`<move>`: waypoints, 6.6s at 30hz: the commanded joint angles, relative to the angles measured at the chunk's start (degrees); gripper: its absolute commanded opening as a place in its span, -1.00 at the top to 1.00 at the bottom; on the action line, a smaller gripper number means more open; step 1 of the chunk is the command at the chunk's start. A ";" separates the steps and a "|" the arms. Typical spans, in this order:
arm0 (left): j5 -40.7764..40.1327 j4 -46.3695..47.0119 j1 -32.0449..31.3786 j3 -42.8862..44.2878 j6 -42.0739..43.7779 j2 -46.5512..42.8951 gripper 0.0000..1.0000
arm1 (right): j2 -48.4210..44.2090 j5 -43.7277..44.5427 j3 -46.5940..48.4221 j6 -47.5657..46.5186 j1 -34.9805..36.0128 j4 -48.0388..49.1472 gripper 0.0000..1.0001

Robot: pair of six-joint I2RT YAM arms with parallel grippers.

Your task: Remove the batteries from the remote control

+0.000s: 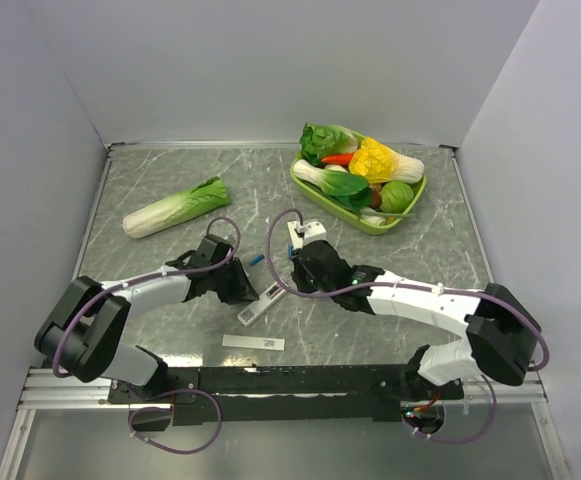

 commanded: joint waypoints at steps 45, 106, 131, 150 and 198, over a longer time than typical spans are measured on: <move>0.58 -0.58 2.33 11.18 6.50 5.23 0.54 | -3.03 -10.46 1.59 2.54 -1.53 1.10 1.00; 4.72 4.78 2.33 5.29 4.39 9.89 0.79 | -4.87 -7.83 -2.37 4.03 -1.26 6.81 1.00; 4.71 4.34 2.33 4.94 4.22 9.28 0.81 | -1.27 -9.23 -3.25 1.93 -1.09 11.12 1.00; 4.80 4.25 2.33 4.68 3.87 8.66 0.82 | -3.99 -6.86 -3.51 0.52 -0.73 9.19 1.00; 7.26 7.51 2.33 2.83 2.63 10.51 0.84 | 2.50 -7.12 -5.79 0.61 1.11 15.86 1.00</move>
